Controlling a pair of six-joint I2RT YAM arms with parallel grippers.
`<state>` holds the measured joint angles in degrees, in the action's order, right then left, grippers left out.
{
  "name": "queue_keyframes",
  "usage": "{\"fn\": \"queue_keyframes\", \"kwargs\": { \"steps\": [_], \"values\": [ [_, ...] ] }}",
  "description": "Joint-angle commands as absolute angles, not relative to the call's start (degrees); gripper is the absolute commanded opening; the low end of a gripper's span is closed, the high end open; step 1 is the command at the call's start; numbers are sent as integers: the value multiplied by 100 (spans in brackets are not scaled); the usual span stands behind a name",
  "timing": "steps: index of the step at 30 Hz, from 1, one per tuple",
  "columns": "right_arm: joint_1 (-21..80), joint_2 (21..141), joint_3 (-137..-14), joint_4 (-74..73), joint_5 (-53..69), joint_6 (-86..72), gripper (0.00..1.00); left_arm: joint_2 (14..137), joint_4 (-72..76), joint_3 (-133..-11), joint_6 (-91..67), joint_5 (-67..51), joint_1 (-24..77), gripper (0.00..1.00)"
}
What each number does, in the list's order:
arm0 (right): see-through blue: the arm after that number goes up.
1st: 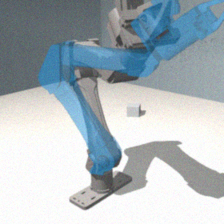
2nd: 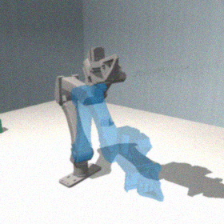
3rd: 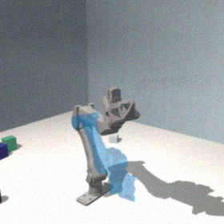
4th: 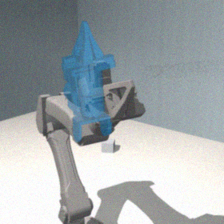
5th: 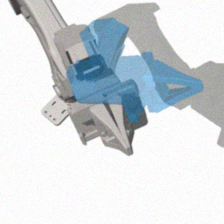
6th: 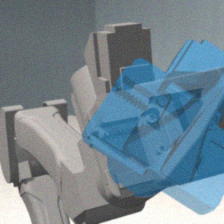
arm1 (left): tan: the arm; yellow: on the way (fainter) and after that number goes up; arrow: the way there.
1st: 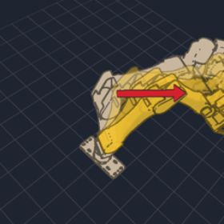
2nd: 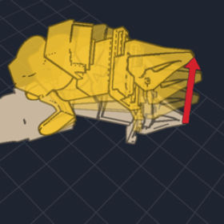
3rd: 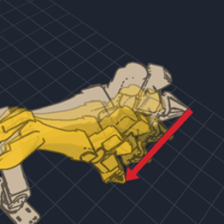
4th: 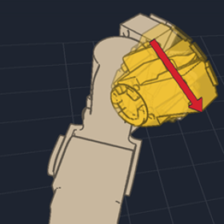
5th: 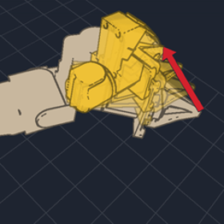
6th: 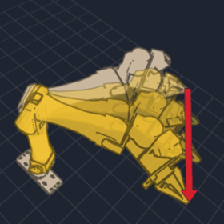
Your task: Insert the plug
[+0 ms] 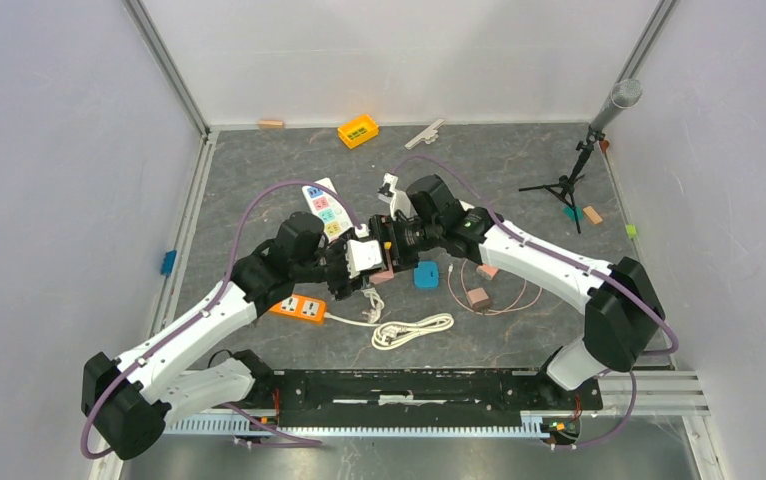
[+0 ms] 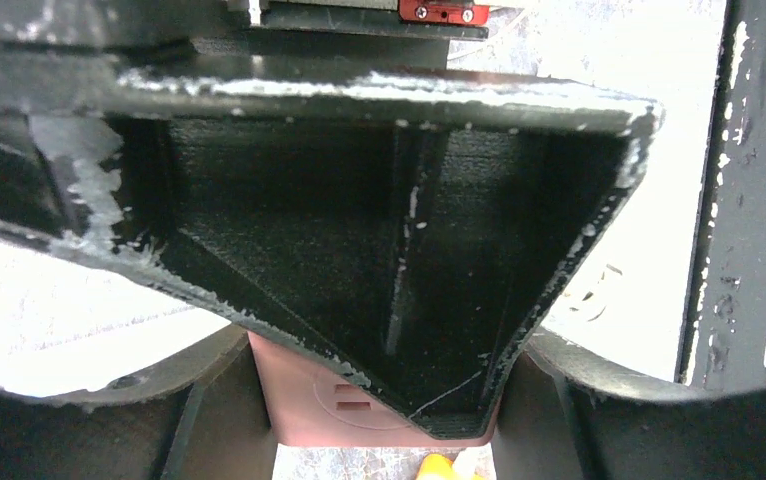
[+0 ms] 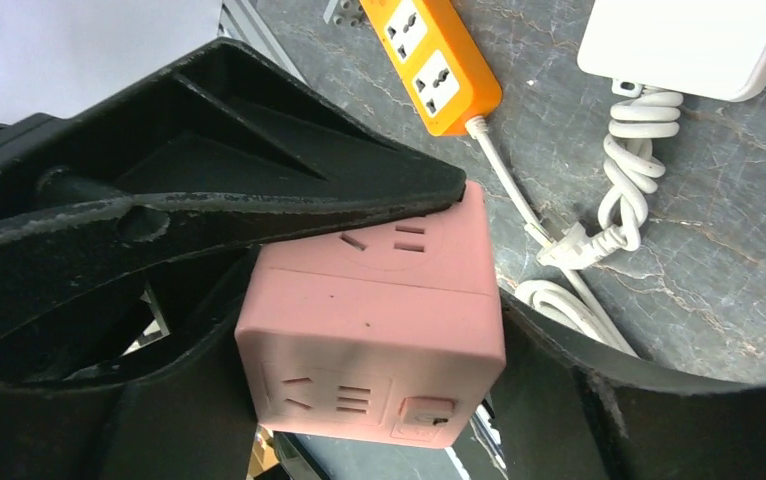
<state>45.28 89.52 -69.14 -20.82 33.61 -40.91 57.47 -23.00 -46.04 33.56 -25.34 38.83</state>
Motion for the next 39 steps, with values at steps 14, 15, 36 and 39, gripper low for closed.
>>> {"fn": "queue_keyframes", "kwargs": {
  "steps": [14, 15, 36, 39],
  "values": [
    [4547, 8706, -6398, -750, 3520, -4756, 83, 5540, -1826, -4734, 3190, -2464, 3964, 9],
    [4541, 8725, -6385, -695, 3549, -4788, 76, 5525, -1826, -4725, 3186, -2453, 3966, 9],
    [4130, 8521, -7429, -3146, 1077, -2352, 0, 5136, -1773, -4274, -1858, 1601, 3955, 100],
    [4035, 8369, -7450, -3402, 466, -2094, 0, 5355, -2416, -4320, -2716, 1752, 3933, 100]
  ]
}}
